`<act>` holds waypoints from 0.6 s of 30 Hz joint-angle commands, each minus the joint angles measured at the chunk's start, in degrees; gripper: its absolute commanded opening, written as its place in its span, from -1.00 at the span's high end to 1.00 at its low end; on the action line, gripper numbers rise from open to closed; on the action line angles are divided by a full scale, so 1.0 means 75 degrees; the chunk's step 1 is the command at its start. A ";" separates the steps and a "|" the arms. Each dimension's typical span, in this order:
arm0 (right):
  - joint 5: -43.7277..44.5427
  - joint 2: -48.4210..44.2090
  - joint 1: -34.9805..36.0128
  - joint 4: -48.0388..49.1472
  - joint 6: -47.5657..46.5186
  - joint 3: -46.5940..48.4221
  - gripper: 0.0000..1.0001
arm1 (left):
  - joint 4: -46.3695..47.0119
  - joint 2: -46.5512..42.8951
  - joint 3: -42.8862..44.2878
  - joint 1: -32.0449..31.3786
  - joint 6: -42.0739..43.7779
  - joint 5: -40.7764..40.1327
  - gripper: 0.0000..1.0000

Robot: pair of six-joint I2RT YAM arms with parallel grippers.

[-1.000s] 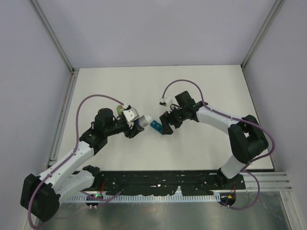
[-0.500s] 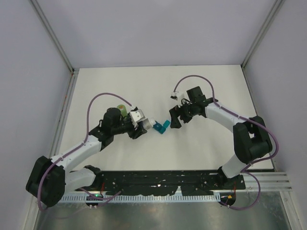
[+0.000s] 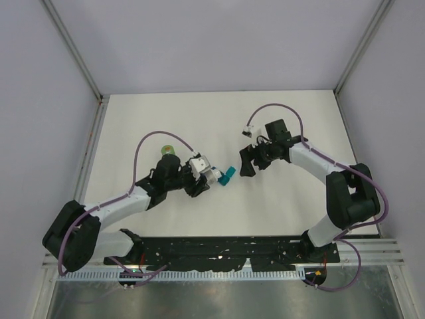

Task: Sort the pills into containers
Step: Pour the pill into the pill container.

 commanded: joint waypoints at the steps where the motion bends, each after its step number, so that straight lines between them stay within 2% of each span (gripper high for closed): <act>1: -0.0175 -0.0423 -0.0108 0.0095 -0.0163 -0.0019 -0.82 | 0.0396 0.0203 0.0375 -0.0138 -0.0292 -0.0345 1.00; 18: -0.0363 -0.0435 -0.0307 0.0060 -0.0163 -0.0077 -0.81 | -0.0131 0.1223 0.1078 -0.0502 -0.0456 -0.0779 1.00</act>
